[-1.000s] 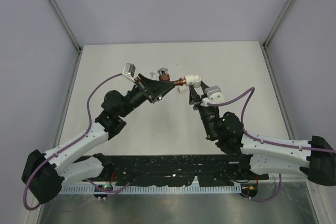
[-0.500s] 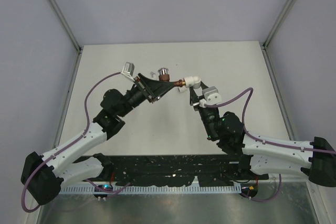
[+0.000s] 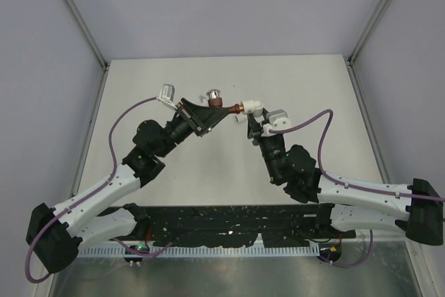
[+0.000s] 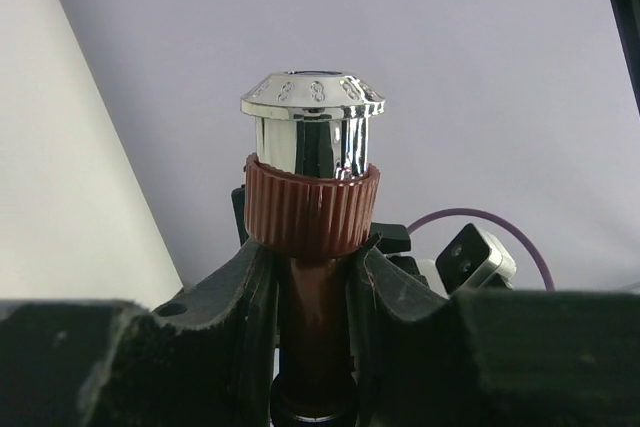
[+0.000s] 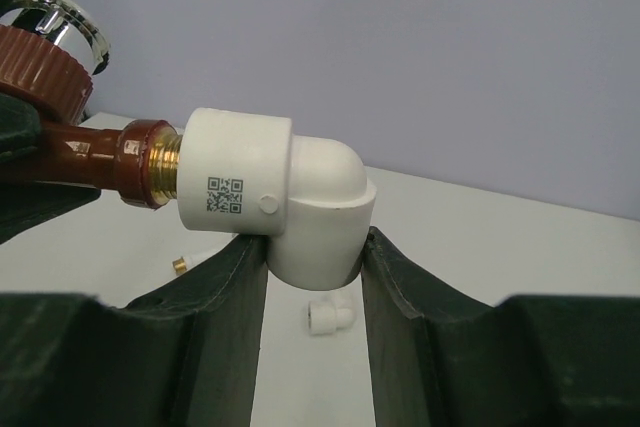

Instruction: Install the water faucets

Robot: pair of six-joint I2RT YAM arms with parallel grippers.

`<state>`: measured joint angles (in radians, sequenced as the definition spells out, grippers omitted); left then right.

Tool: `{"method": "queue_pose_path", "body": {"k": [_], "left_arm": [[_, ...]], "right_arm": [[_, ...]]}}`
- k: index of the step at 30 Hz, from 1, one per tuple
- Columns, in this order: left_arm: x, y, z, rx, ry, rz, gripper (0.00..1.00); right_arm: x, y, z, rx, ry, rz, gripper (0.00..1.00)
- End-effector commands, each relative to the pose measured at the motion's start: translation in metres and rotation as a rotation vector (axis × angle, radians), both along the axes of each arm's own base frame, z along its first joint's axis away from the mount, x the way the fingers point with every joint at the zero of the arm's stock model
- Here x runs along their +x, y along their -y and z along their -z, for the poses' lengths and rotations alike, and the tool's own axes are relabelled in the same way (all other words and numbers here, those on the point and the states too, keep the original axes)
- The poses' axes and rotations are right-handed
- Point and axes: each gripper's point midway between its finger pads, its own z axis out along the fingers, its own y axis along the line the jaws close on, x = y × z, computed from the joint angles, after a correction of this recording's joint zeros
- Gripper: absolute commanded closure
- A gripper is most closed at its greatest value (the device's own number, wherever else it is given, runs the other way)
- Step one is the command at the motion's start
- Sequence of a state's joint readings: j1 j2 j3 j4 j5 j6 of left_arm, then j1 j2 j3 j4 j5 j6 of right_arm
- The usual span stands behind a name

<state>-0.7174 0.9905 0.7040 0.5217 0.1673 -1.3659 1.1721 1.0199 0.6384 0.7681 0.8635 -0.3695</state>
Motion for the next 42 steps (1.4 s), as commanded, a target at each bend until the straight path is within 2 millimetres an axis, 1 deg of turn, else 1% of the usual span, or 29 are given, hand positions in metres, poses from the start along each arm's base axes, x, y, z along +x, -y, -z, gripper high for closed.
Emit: {"method": "queue_pose_path", "body": {"k": [1, 7, 10, 17, 18, 19, 20, 21, 22, 23, 26, 27, 30, 32, 36, 37, 38, 39, 40, 41, 42], "left_arm": [[-0.013, -0.006, -0.028, -0.042, 0.125, -0.013, 1.00], [-0.012, -0.011, -0.023, 0.013, 0.187, -0.056, 1.00], [-0.013, -0.013, -0.024, 0.036, 0.229, -0.068, 1.00], [-0.020, -0.013, -0.027, 0.056, 0.342, -0.066, 1.00], [-0.020, -0.013, -0.027, 0.067, 0.365, -0.068, 1.00], [-0.021, -0.013, -0.028, 0.078, 0.392, -0.072, 1.00], [-0.021, -0.014, -0.028, 0.090, 0.416, -0.082, 1.00], [-0.021, -0.014, -0.026, 0.107, 0.443, -0.088, 1.00], [-0.022, -0.014, -0.026, 0.119, 0.467, -0.092, 1.00], [-0.022, -0.014, -0.024, 0.133, 0.491, -0.098, 1.00], [-0.024, -0.018, -0.025, 0.150, 0.566, -0.125, 1.00], [-0.025, -0.019, -0.024, 0.156, 0.589, -0.135, 1.00], [-0.027, -0.020, -0.021, 0.183, 0.661, -0.148, 1.00], [-0.027, -0.019, -0.016, 0.213, 0.707, -0.155, 1.00], [-0.032, -0.015, -0.009, 0.273, 0.825, -0.138, 1.00], [-0.035, -0.013, -0.007, 0.290, 0.859, -0.128, 1.00], [-0.036, -0.013, -0.007, 0.303, 0.889, -0.124, 1.00], [-0.040, -0.011, -0.006, 0.316, 0.926, -0.114, 1.00], [-0.040, -0.012, -0.006, 0.324, 0.954, -0.121, 1.00], [-0.043, -0.012, -0.005, 0.334, 0.990, -0.116, 1.00], [-0.045, -0.013, -0.005, 0.343, 1.027, -0.125, 1.00]], "right_arm": [[-0.004, -0.013, -0.014, 0.062, -0.019, -0.044, 0.95], [-0.006, -0.018, -0.013, 0.013, -0.035, -0.069, 0.95], [-0.006, -0.021, -0.014, 0.002, -0.042, -0.081, 0.95], [-0.010, -0.036, -0.019, -0.009, -0.074, -0.150, 0.95], [-0.010, -0.038, -0.021, -0.009, -0.076, -0.160, 0.95], [-0.011, -0.040, -0.018, -0.019, -0.089, -0.168, 0.95], [-0.011, -0.041, -0.023, -0.016, -0.089, -0.178, 0.95], [-0.012, -0.043, -0.019, -0.028, -0.105, -0.185, 0.95], [-0.013, -0.046, -0.023, -0.020, -0.107, -0.199, 0.95], [-0.014, -0.048, -0.020, -0.038, -0.119, -0.208, 0.95], [-0.018, -0.055, -0.023, -0.026, -0.135, -0.255, 0.95], [-0.019, -0.056, -0.020, -0.039, -0.146, -0.262, 0.95], [-0.023, -0.061, -0.023, -0.042, -0.170, -0.297, 0.95], [-0.025, -0.064, -0.025, -0.045, -0.183, -0.315, 0.95], [-0.028, -0.069, -0.027, -0.068, -0.218, -0.342, 0.95], [-0.029, -0.071, -0.031, -0.063, -0.223, -0.352, 0.95], [-0.030, -0.072, -0.027, -0.078, -0.238, -0.357, 0.95], [-0.032, -0.074, -0.030, -0.071, -0.241, -0.370, 0.95], [-0.032, -0.074, -0.024, -0.093, -0.261, -0.373, 0.95], [-0.034, -0.077, -0.027, -0.087, -0.263, -0.390, 0.95], [-0.035, -0.077, -0.025, -0.097, -0.276, -0.394, 0.95]]}}
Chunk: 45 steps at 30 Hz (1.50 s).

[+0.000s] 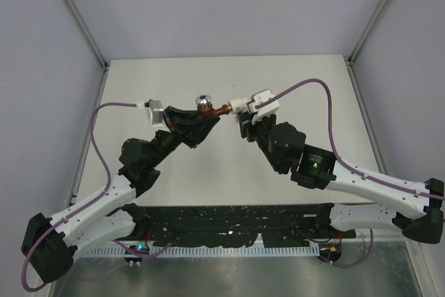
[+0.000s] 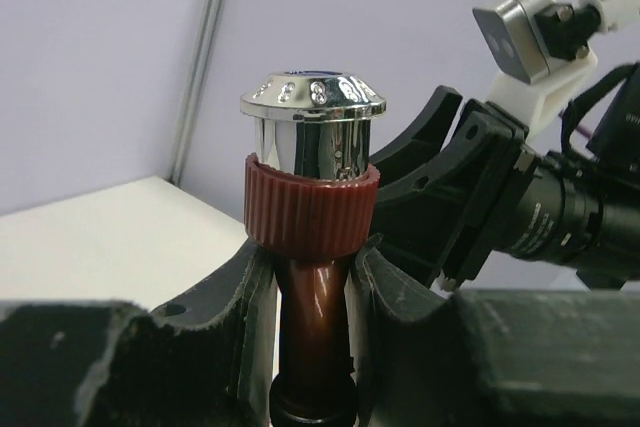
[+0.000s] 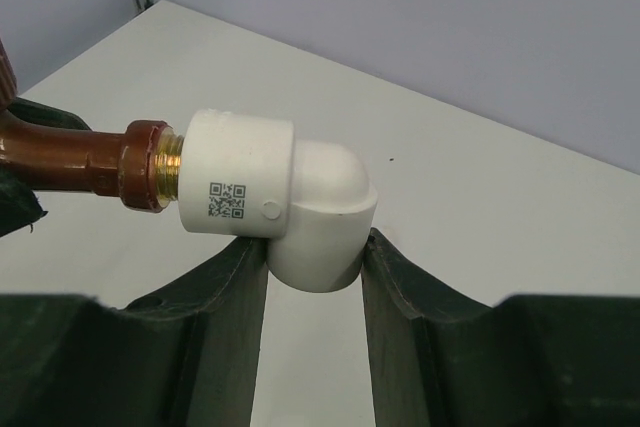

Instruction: Install the water faucets

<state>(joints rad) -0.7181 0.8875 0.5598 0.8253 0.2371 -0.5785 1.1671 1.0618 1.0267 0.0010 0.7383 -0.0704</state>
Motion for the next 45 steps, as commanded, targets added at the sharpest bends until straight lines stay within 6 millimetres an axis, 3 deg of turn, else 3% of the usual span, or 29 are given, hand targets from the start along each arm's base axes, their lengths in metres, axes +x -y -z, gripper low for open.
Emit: {"method": "queue_pose_path", "body": {"k": [1, 10, 19, 30, 35, 39, 44, 45], "left_arm": [[-0.027, 0.012, 0.007, 0.120, 0.242, 0.071, 1.00], [-0.034, 0.011, 0.029, 0.263, 0.488, 0.024, 1.00], [-0.034, 0.015, 0.066, 0.485, 0.743, 0.006, 1.00], [-0.015, 0.011, 0.107, 0.740, 0.905, -0.069, 1.00], [-0.009, 0.002, 0.111, 0.807, 0.962, -0.138, 1.00], [-0.001, -0.006, 0.104, 0.755, 0.855, -0.205, 1.00], [0.011, -0.018, 0.085, 0.551, 0.585, -0.289, 1.00], [0.011, -0.019, 0.085, 0.510, 0.538, -0.291, 1.00]], "right_arm": [[-0.028, -0.045, -0.016, 0.052, -0.048, -0.250, 0.95], [-0.046, -0.060, -0.012, 0.016, -0.130, -0.376, 0.95], [-0.057, -0.067, -0.005, -0.009, -0.205, -0.471, 0.95], [-0.070, -0.076, 0.004, -0.030, -0.287, -0.573, 0.95], [-0.073, -0.079, 0.009, -0.024, -0.320, -0.610, 0.95], [-0.071, -0.079, 0.010, -0.025, -0.326, -0.609, 0.95], [-0.065, -0.072, 0.009, -0.025, -0.307, -0.584, 0.71], [-0.064, -0.069, 0.009, -0.019, -0.303, -0.579, 0.59]]}}
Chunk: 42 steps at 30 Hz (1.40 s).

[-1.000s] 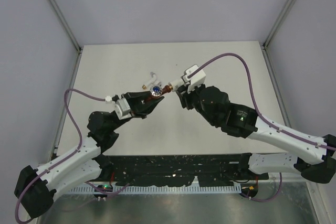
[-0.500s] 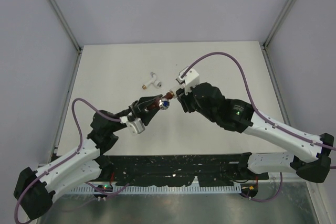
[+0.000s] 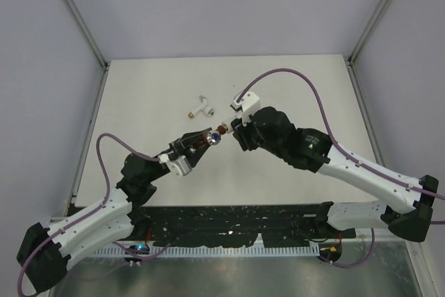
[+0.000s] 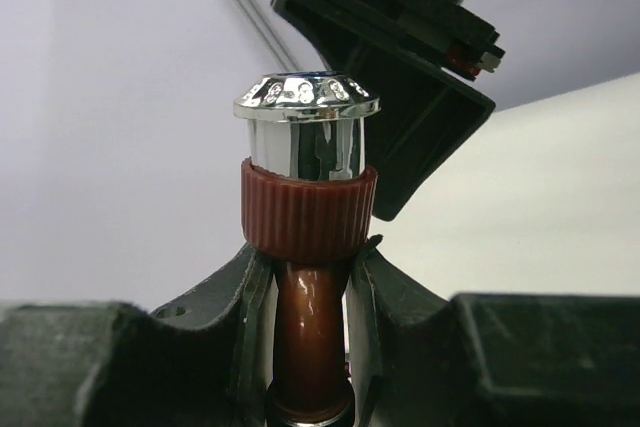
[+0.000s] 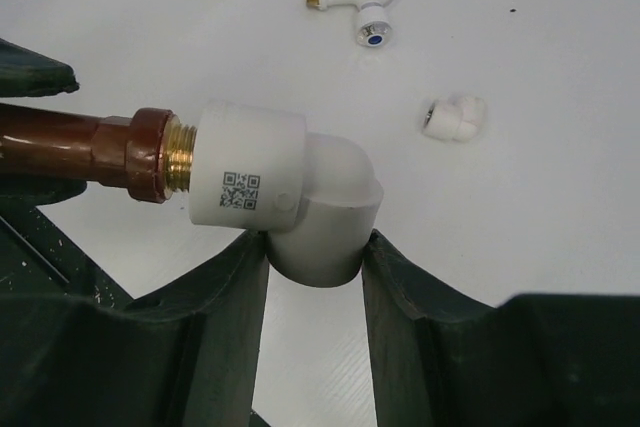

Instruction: Install the water faucets

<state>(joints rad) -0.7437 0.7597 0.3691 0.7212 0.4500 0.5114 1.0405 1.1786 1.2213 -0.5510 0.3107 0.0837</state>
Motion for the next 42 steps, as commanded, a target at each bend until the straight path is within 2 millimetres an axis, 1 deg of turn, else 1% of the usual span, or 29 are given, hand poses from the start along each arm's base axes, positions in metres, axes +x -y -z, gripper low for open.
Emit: {"method": "queue_pose_path", "body": {"k": [1, 2, 3, 4, 6, 10, 13, 14, 15, 17, 18, 19, 21, 22, 23, 24, 25, 26, 27, 28, 29, 30, 32, 35, 38, 39, 42], "left_arm": [[0.024, -0.012, 0.008, -0.221, -0.301, -0.096, 1.00], [0.025, -0.013, 0.009, -0.261, -0.340, -0.087, 1.00], [0.024, -0.015, 0.009, -0.302, -0.365, -0.078, 1.00], [0.025, -0.018, 0.008, -0.352, -0.403, -0.073, 1.00], [0.028, -0.023, 0.011, -0.425, -0.487, -0.074, 1.00], [0.037, -0.033, 0.014, -0.536, -0.627, -0.084, 1.00], [0.045, -0.043, 0.017, -0.618, -0.780, -0.080, 1.00], [0.046, -0.043, 0.022, -0.624, -0.873, -0.068, 1.00], [0.046, -0.044, 0.024, -0.630, -0.938, -0.059, 1.00], [0.049, -0.048, 0.027, -0.603, -1.035, -0.060, 1.00], [0.048, -0.047, 0.025, -0.587, -1.067, -0.049, 1.00], [0.046, -0.047, 0.024, -0.575, -1.108, -0.032, 1.00], [0.043, -0.048, 0.019, -0.569, -1.172, 0.009, 1.00], [0.042, -0.048, 0.017, -0.573, -1.208, 0.035, 1.00], [0.041, -0.049, 0.014, -0.580, -1.235, 0.062, 1.00], [0.040, -0.049, 0.012, -0.588, -1.267, 0.095, 1.00], [0.037, -0.048, 0.009, -0.594, -1.304, 0.136, 1.00], [0.037, -0.048, 0.008, -0.602, -1.338, 0.166, 1.00], [0.035, -0.047, 0.004, -0.607, -1.373, 0.207, 1.00], [0.032, -0.044, 0.001, -0.602, -1.418, 0.259, 1.00], [0.030, -0.042, -0.001, -0.602, -1.444, 0.291, 1.00], [0.028, -0.040, -0.004, -0.599, -1.466, 0.328, 1.00], [0.023, -0.038, -0.012, -0.604, -1.486, 0.392, 1.00], [0.016, -0.039, -0.024, -0.628, -1.482, 0.452, 1.00], [0.012, -0.040, -0.029, -0.623, -1.472, 0.451, 1.00], [0.010, -0.041, -0.029, -0.619, -1.465, 0.445, 1.00], [0.007, -0.042, -0.031, -0.603, -1.453, 0.417, 1.00]], "right_arm": [[-0.041, -0.053, -0.064, 0.279, 0.020, -0.277, 0.55], [-0.039, -0.050, -0.063, 0.284, 0.025, -0.269, 0.48], [-0.037, -0.048, -0.063, 0.285, 0.027, -0.261, 0.44], [-0.034, -0.045, -0.063, 0.288, 0.032, -0.251, 0.35], [-0.031, -0.041, -0.060, 0.286, 0.033, -0.241, 0.29], [-0.025, -0.034, -0.056, 0.289, 0.034, -0.233, 0.18], [-0.025, -0.026, -0.051, 0.269, 0.072, -0.245, 0.14], [-0.022, -0.024, -0.052, 0.259, 0.106, -0.250, 0.13], [-0.023, -0.019, -0.046, 0.248, 0.117, -0.253, 0.11], [-0.022, -0.012, -0.051, 0.246, 0.189, -0.266, 0.08], [-0.022, -0.009, -0.051, 0.231, 0.222, -0.278, 0.08], [-0.028, -0.009, -0.052, 0.244, 0.254, -0.319, 0.07], [-0.030, -0.004, -0.051, 0.237, 0.335, -0.352, 0.07], [-0.033, 0.001, -0.056, 0.237, 0.392, -0.367, 0.07], [-0.033, 0.000, -0.052, 0.247, 0.419, -0.382, 0.07], [-0.037, 0.005, -0.055, 0.246, 0.468, -0.399, 0.06], [-0.036, 0.004, -0.055, 0.274, 0.523, -0.410, 0.06], [-0.039, 0.007, -0.059, 0.281, 0.571, -0.423, 0.06], [-0.041, 0.007, -0.056, 0.300, 0.609, -0.441, 0.06], [-0.039, 0.011, -0.049, 0.293, 0.624, -0.441, 0.06], [-0.042, 0.010, -0.056, 0.325, 0.658, -0.460, 0.06], [-0.039, 0.013, -0.058, 0.334, 0.677, -0.455, 0.06], [-0.044, 0.008, -0.056, 0.342, 0.691, -0.521, 0.06], [-0.045, 0.001, -0.053, 0.332, 0.707, -0.566, 0.07], [-0.049, -0.006, -0.057, 0.335, 0.724, -0.616, 0.07], [-0.047, -0.009, -0.055, 0.328, 0.721, -0.623, 0.07], [-0.045, -0.014, -0.060, 0.326, 0.729, -0.634, 0.08]]}}
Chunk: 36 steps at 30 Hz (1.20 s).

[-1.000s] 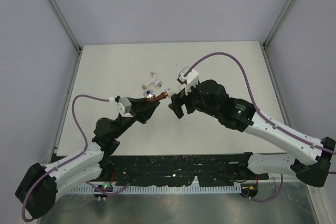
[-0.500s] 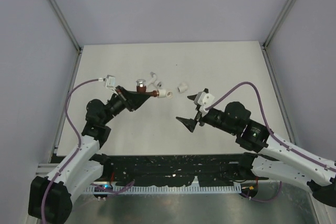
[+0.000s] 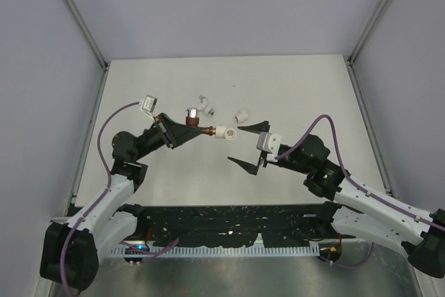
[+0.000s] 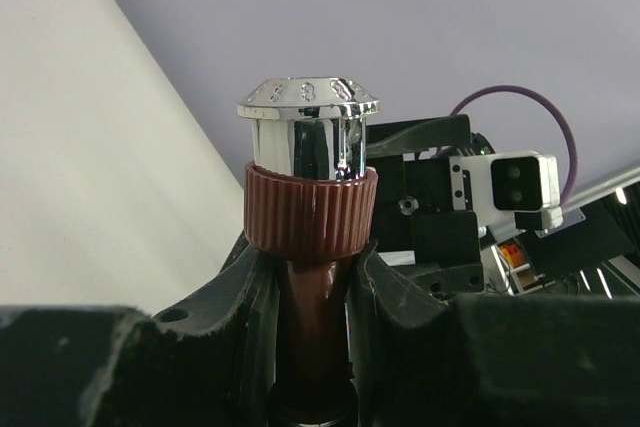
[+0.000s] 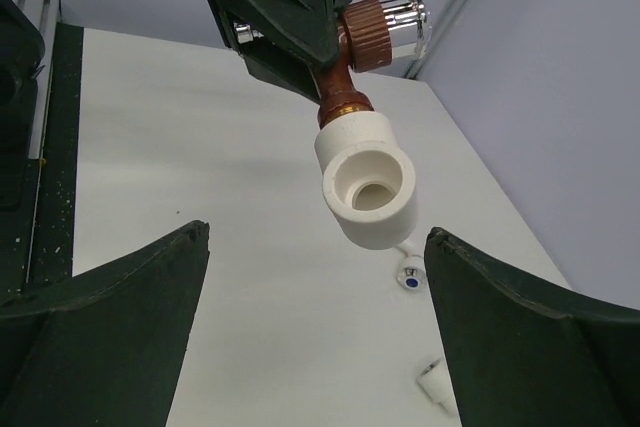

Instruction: Install the water faucets

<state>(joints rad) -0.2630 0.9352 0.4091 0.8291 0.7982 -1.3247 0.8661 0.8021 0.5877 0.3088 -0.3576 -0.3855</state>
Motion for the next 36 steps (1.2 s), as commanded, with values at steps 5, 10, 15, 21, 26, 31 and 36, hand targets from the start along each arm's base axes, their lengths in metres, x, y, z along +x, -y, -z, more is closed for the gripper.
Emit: {"method": "queue_pose_path", "body": {"k": [5, 10, 15, 21, 26, 31, 36], "left_arm": [[-0.022, -0.005, -0.042, 0.004, 0.144, 0.015, 1.00], [-0.027, -0.005, -0.049, -0.006, 0.136, 0.019, 1.00], [-0.027, -0.005, -0.050, -0.007, 0.122, 0.012, 1.00], [-0.028, -0.005, -0.052, -0.009, 0.107, 0.014, 1.00], [-0.029, -0.005, -0.054, -0.019, 0.100, 0.015, 1.00], [-0.034, -0.006, -0.062, -0.037, 0.110, 0.015, 1.00], [-0.039, -0.006, -0.067, -0.045, 0.120, 0.026, 1.00]], "right_arm": [[-0.006, -0.016, -0.049, 0.077, 0.115, -0.092, 0.10], [-0.007, -0.022, -0.056, 0.101, 0.114, -0.120, 0.12], [-0.010, -0.031, -0.060, 0.107, 0.104, -0.167, 0.15], [-0.008, -0.038, -0.061, 0.100, 0.100, -0.190, 0.25], [-0.003, -0.041, -0.058, 0.092, 0.084, -0.179, 0.35], [0.001, -0.043, -0.055, 0.090, 0.071, -0.167, 0.40], [0.002, -0.047, -0.053, 0.087, 0.056, -0.177, 0.44]]}}
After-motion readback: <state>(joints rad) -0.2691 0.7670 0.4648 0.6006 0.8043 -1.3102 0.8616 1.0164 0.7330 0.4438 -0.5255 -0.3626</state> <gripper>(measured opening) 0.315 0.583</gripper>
